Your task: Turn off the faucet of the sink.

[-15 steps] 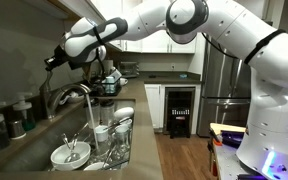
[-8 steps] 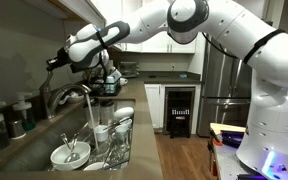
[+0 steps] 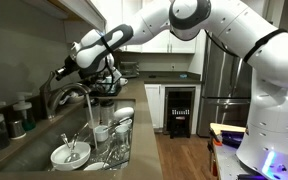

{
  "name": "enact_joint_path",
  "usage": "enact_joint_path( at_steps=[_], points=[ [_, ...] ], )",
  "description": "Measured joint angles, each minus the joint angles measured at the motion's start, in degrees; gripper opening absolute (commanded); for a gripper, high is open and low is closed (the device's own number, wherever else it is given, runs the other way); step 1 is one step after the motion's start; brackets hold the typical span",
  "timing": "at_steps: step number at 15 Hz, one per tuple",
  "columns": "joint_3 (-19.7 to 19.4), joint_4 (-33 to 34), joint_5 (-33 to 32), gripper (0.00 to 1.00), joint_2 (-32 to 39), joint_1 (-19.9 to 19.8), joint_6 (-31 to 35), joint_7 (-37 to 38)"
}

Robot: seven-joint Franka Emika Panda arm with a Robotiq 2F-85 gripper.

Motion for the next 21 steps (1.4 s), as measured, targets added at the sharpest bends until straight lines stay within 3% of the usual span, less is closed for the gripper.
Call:
enact_joint_path(
  at_steps=[3,14,21],
  points=[
    [-1.5,-2.4,0.0,0.03,0.0,0.8,-0.4,0.0],
    [-15.6,-3.8,0.7,0.04,-0.9,10.3,8.6,6.5],
    [-16.6,-3.4,0.8,0.04,-3.7,11.2,9.0,7.9]
  ],
)
